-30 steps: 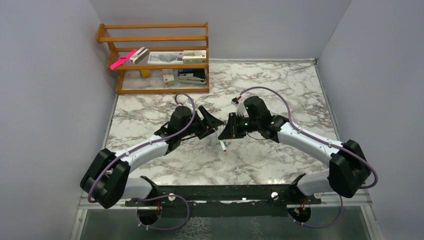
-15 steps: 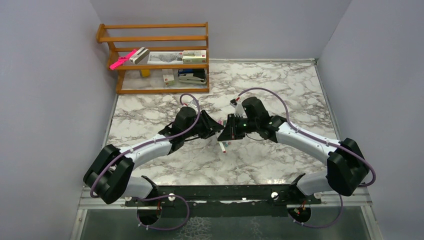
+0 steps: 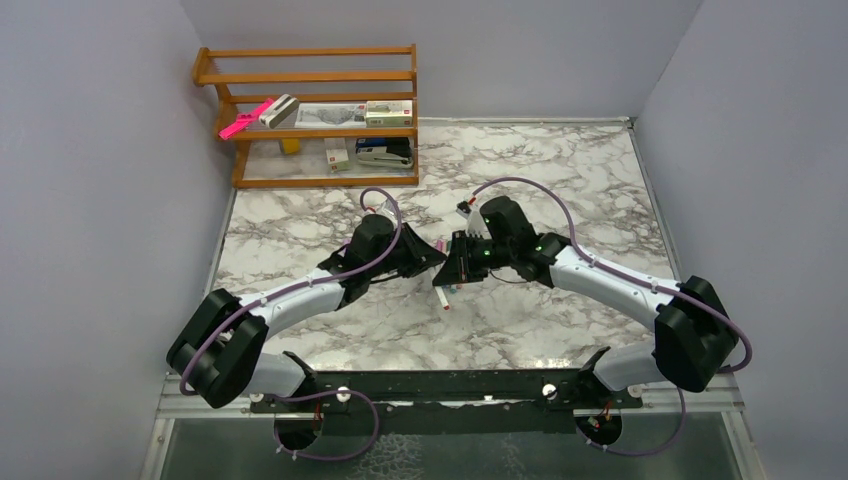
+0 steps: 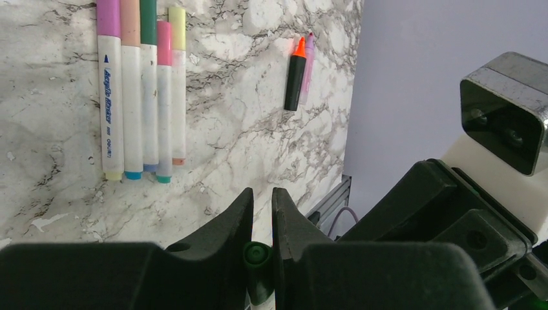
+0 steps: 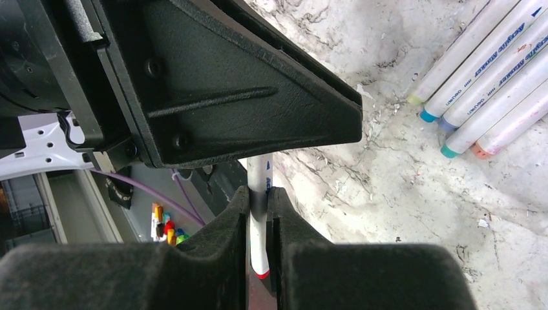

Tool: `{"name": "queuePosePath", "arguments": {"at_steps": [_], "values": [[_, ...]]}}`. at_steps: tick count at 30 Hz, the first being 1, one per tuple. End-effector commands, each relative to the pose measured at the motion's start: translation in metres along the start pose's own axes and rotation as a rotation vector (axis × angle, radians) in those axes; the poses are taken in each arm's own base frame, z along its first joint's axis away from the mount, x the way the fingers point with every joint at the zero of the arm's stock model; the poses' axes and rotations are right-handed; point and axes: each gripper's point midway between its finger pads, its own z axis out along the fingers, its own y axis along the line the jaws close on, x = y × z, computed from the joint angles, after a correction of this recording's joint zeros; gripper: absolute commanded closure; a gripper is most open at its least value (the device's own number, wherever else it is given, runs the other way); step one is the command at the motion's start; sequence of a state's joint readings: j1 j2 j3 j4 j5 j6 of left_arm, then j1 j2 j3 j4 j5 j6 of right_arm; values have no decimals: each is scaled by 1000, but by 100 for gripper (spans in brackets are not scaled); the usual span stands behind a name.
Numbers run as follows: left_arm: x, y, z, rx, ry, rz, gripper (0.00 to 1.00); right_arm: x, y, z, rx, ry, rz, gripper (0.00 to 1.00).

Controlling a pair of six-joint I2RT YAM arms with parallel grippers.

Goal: Open the pen caps

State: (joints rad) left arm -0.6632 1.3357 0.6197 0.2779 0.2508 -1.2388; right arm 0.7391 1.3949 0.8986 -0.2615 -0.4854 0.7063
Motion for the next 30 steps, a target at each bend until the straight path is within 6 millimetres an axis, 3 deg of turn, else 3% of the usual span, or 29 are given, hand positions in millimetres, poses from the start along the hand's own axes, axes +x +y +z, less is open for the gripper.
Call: {"name": "queuePosePath", "arguments": {"at_steps": [1,2,6,11,14,26,30], "values": [[-8,-11,0,6,-36,27,96,-7,7,-5,-3,-39,-13,99],[-8,-11,0,2,-36,30,100,-6,7,-5,-3,-38,-13,99],[-8,-13,1,2,-31,34,100,-5,7,-4,-6,-34,-12,98],[-8,-17,1,12,-30,37,100,-4,7,-4,-11,-30,-15,73],[-8,-21,0,23,-26,37,100,-6,8,-4,-11,-32,-19,66],[2,-33,2,45,-10,46,100,-13,12,8,-35,-18,-18,64],[4,-35,3,46,-8,52,100,-11,13,9,-51,-17,-17,78]]}}
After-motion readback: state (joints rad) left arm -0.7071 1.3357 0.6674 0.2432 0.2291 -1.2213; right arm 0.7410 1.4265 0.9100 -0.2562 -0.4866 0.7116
